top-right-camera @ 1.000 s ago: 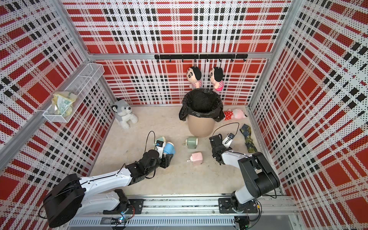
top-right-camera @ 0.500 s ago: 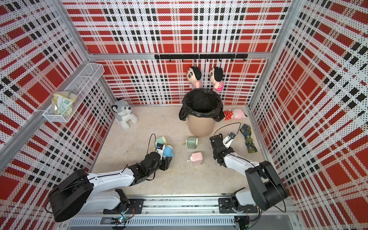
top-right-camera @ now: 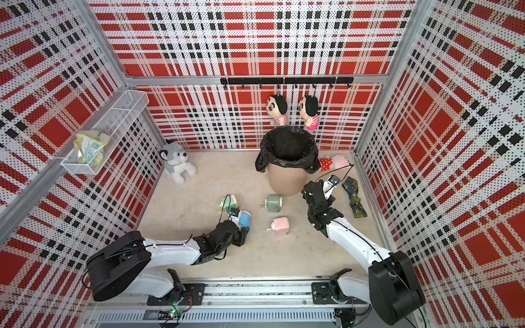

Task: Take out the pencil sharpener tray and clean the shavings
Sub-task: Place the pencil sharpener at the center of the board, then pick up the pencil sharpener from the center of the board.

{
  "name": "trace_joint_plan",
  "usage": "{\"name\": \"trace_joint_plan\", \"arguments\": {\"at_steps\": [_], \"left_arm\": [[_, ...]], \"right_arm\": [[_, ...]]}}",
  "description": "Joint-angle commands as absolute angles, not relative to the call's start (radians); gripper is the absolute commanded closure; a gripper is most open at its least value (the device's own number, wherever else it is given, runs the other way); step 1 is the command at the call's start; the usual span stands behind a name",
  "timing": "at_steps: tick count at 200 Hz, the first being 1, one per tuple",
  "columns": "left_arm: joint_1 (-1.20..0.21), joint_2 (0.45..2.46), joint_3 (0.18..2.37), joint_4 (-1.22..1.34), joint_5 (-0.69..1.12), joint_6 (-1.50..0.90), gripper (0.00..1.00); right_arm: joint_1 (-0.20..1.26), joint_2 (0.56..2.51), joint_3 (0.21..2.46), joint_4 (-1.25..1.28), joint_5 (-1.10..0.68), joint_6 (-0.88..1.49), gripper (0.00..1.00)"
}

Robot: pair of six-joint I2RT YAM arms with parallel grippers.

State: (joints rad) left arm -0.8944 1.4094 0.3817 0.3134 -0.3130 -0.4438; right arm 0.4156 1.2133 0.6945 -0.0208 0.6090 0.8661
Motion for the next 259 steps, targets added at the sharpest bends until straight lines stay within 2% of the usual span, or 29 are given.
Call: {"name": "trace_joint_plan", "arguments": {"at_steps": [1,11,34,55,75,125,168,202,259], "left_arm": [[-0.917,1.365,0.358,0.298,-0.324,-0.473,0.40],[-0.919,1.352,0.352,0.295,-0.320,-0.479,0.34],[-0.932,1.338,0.345,0.286,-0.327,-0.489,0.31],[-0.941,1.332,0.346,0.272,-0.335,-0.501,0.13],[-0.947,1.312,0.344,0.252,-0.347,-0.516,0.06],[-1.002,1.159,0.422,0.064,-0.471,-0.535,0.00],[-1.046,1.043,0.532,-0.045,-0.504,-0.511,0.00],[-1.066,1.095,0.617,-0.032,-0.371,-0.449,0.00],[-1.057,1.329,0.722,0.058,-0.116,-0.335,0.00]], "right_arm": [[0.414,1.225,0.710,-0.036,0.597,0.844,0.17],[0.415,1.233,0.712,-0.030,0.593,0.841,0.16],[0.414,1.244,0.715,-0.028,0.586,0.836,0.16],[0.414,1.245,0.718,-0.016,0.573,0.820,0.12],[0.414,1.245,0.724,-0.015,0.570,0.811,0.09],[0.416,1.224,0.736,-0.022,0.558,0.782,0.09],[0.413,1.163,0.718,-0.046,0.551,0.763,0.09],[0.408,1.074,0.693,-0.084,0.517,0.740,0.09],[0.399,0.912,0.628,-0.210,0.380,0.733,0.05]]}}
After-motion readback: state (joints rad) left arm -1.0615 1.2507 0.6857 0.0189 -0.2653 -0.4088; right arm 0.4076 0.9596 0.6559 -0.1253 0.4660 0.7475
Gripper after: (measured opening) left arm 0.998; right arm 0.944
